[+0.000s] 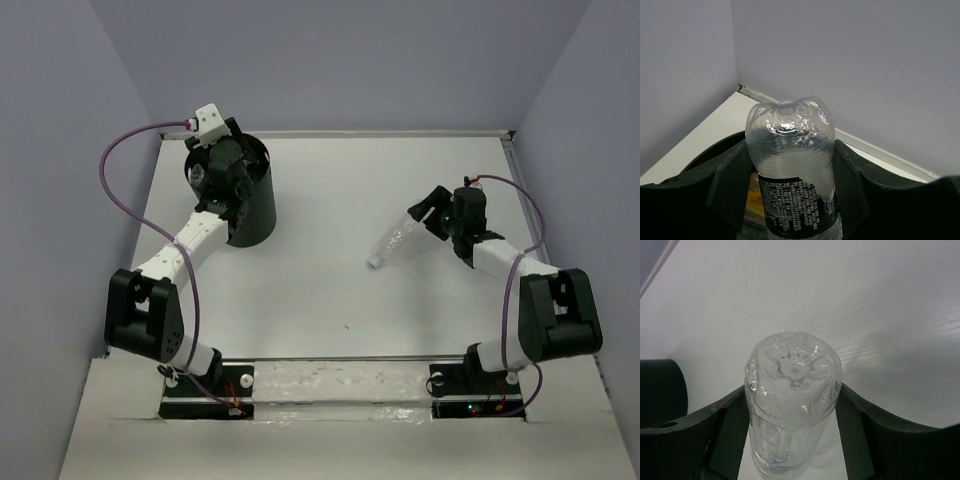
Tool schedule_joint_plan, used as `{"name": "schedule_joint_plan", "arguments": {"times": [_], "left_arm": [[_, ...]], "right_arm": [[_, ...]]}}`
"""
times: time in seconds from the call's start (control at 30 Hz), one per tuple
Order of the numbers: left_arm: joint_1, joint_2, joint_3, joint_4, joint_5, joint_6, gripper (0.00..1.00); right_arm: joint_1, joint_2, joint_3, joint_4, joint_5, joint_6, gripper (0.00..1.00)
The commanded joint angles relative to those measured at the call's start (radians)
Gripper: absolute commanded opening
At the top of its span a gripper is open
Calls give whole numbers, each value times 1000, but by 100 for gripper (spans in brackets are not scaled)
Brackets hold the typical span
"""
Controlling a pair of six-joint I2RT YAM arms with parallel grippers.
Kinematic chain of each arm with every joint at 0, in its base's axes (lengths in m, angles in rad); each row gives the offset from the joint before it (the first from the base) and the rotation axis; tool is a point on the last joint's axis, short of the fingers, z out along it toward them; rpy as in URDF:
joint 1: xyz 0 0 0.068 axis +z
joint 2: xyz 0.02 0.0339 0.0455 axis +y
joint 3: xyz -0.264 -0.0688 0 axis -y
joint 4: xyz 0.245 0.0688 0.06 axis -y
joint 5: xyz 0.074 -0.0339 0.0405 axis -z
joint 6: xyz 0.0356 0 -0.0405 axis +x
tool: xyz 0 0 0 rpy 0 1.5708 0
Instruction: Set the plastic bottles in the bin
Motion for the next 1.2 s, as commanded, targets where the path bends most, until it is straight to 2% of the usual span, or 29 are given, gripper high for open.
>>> {"name": "schedule_joint_plan", "arguments": {"times": [0.0, 0.07, 0.1, 0.2, 0.27, 0.47, 0.63, 0.77, 0.97, 1.17], "left_arm": [[-15, -14, -41, 161, -84, 13, 49], [-32, -14, -59, 184, -96, 26, 57], [-35, -12, -62, 196, -98, 36, 69], [-46, -17, -65, 199, -104, 36, 91], [-51, -28, -58, 196, -92, 38, 98], [-77, -86, 45, 80, -15, 9, 99], [-80, -176, 190, -169, 115, -111, 99], [-80, -279, 244, -351, 219, -192, 99], [-78, -533, 108, -502, 339, -296, 99], [-80, -693, -31, -601, 414, -339, 99]], "right_arm": [[-6, -160, -17, 72, -41, -18, 40], [-6, -209, -22, 63, -68, -19, 40], [4, -258, -22, 58, -73, -21, 40], [35, -327, -10, 30, -76, -37, 40], [49, -384, 2, 0, -73, -56, 40], [130, -461, 105, -54, -69, -103, 39], [303, -424, 270, -74, -3, -175, 39], [406, -343, 384, -72, 54, -240, 39], [572, -184, 631, -48, 85, -353, 39], [702, 34, 953, -62, 119, -528, 39]]}}
